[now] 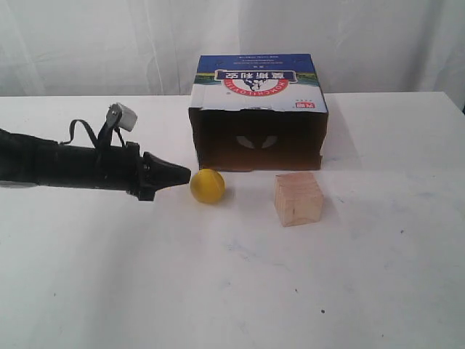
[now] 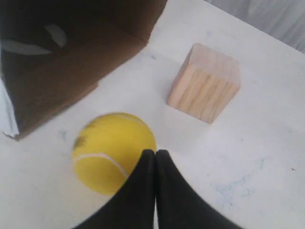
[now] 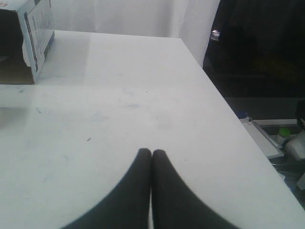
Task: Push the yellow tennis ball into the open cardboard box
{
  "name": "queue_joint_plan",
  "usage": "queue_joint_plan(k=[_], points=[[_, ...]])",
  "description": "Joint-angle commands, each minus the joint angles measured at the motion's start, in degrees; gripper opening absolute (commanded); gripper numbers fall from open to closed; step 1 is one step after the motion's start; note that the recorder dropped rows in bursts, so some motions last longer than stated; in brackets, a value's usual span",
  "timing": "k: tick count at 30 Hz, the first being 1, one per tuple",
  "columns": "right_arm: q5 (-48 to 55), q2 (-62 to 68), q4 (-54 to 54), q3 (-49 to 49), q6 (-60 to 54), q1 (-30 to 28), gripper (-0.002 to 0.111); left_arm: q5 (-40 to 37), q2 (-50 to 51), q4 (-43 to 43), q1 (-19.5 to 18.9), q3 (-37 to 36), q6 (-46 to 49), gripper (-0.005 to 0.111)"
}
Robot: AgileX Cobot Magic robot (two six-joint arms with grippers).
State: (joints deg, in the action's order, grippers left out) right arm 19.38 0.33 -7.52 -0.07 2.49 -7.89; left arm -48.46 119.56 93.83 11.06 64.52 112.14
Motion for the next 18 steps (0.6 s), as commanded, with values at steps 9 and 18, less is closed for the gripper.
queue_joint_plan(k=[9,18], points=[[-0.1,-0.3,0.0,0.1,-0.2,-0.2,0.0,-2.4,11.2,5.1,-0.1,11.2,4.1,0.0],[-0.1,-0.3,0.0,0.1,-0.2,-0.2,0.0,-3.2,13.1,4.3,0.0,17.7,0.6,0.0]])
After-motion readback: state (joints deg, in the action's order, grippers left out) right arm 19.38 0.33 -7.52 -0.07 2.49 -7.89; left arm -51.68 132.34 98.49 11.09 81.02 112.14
